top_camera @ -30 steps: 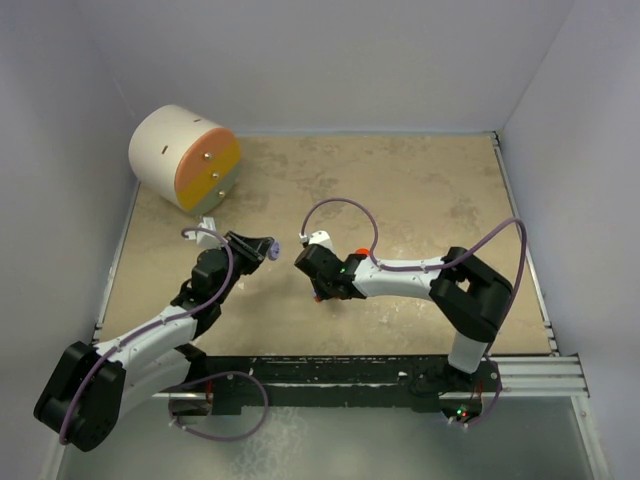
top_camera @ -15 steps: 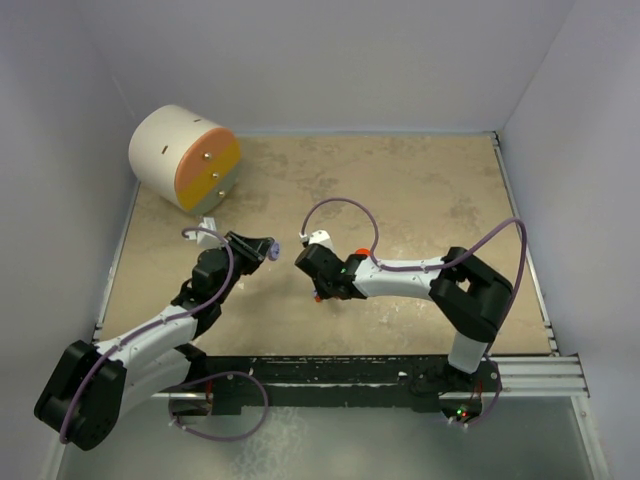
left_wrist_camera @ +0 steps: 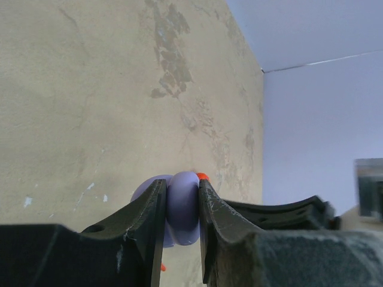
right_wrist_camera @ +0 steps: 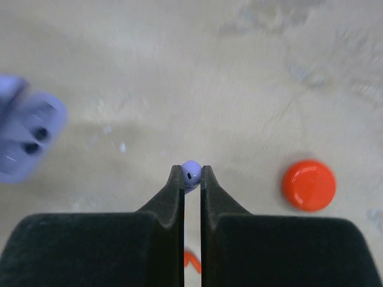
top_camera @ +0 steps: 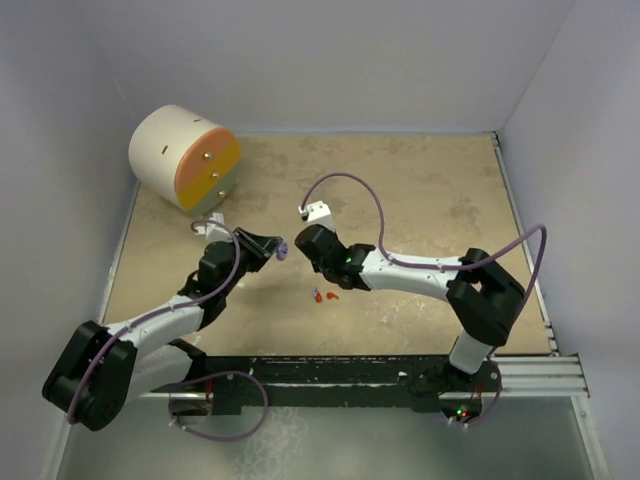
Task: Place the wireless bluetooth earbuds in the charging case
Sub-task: Pick up the earbud from the center of the board.
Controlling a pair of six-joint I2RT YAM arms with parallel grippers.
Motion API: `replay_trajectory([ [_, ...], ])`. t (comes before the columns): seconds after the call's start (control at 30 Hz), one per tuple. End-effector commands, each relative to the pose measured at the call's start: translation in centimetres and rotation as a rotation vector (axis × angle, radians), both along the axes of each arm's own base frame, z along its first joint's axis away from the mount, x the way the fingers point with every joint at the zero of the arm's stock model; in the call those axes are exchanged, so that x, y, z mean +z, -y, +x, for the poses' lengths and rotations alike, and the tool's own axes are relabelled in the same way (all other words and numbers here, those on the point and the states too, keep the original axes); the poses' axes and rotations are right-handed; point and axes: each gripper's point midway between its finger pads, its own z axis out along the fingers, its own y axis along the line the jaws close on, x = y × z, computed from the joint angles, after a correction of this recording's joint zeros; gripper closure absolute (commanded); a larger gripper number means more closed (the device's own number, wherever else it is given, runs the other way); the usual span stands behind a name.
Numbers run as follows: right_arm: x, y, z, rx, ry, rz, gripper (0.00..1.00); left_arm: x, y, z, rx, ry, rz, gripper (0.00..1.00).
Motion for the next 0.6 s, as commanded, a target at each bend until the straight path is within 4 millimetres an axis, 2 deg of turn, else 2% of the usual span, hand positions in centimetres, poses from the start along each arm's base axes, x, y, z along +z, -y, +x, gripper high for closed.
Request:
replay_trajectory([
  [0.0, 8.8, -1.2, 4.7, -0.048, 0.293, 0.113, 1.0, 5.8, 2.4, 1.5, -0.071, 0.107, -0.135, 1.0],
  [0.27, 12.7, 0.2, 6.6, -0.02, 0.484, 0.14, 1.0, 8.2, 4.3, 2.0, -0.162, 0.109, -0.226, 1.0],
  [0.3, 13.9, 0.4, 6.9, -0.017, 0.525, 0.164, 1.0, 8.5, 4.5, 2.0, -0.174, 0.113, -0.238, 1.0],
  [0.4, 15.5, 0.9, 7.3, 0.017, 0.594, 0.18, 1.0, 9.3, 5.1, 2.1, -0.213, 0.119, -0.258, 1.0],
  [0.57, 18.8, 1.4, 6.8, 0.113, 0.761, 0.227, 1.0, 10.5, 6.1, 2.0, -0.269, 0.124, -0.324, 1.0],
])
